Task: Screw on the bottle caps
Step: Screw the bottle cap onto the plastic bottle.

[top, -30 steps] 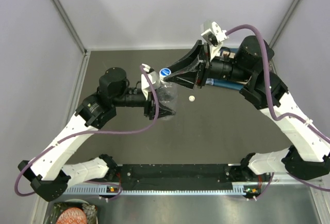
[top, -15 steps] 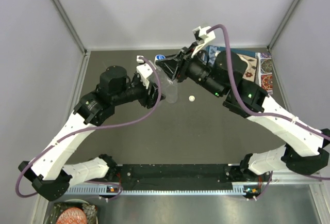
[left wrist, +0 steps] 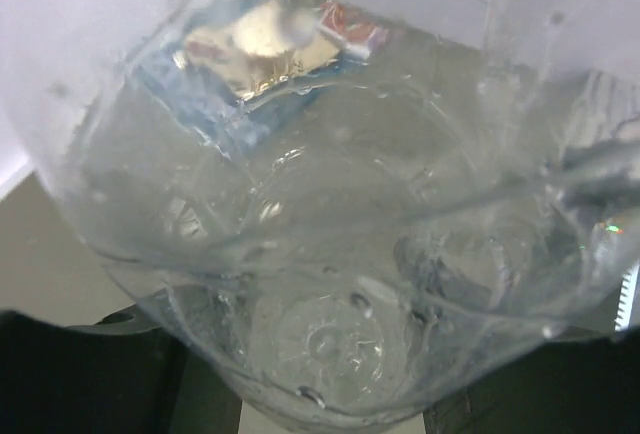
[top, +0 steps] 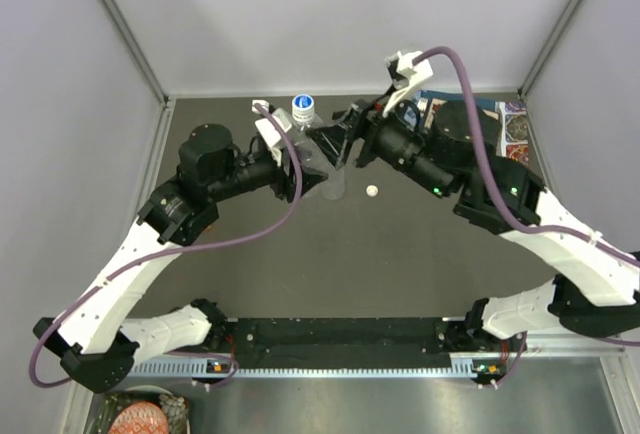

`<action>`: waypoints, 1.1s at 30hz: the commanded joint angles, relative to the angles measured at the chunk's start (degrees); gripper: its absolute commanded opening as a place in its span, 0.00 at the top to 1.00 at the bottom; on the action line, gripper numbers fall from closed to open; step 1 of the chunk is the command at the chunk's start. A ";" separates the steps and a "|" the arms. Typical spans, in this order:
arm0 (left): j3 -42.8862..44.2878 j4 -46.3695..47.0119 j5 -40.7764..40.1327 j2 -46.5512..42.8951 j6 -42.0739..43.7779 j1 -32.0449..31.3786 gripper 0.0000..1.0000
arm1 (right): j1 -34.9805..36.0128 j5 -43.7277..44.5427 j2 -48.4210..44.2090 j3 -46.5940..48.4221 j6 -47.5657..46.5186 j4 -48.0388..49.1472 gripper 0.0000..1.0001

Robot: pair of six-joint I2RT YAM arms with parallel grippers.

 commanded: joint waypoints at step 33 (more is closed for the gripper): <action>-4.93 10.64 47.66 0.99 -0.85 -0.72 0.95 | -19.20 -76.77 5.20 11.88 -3.76 6.32 0.26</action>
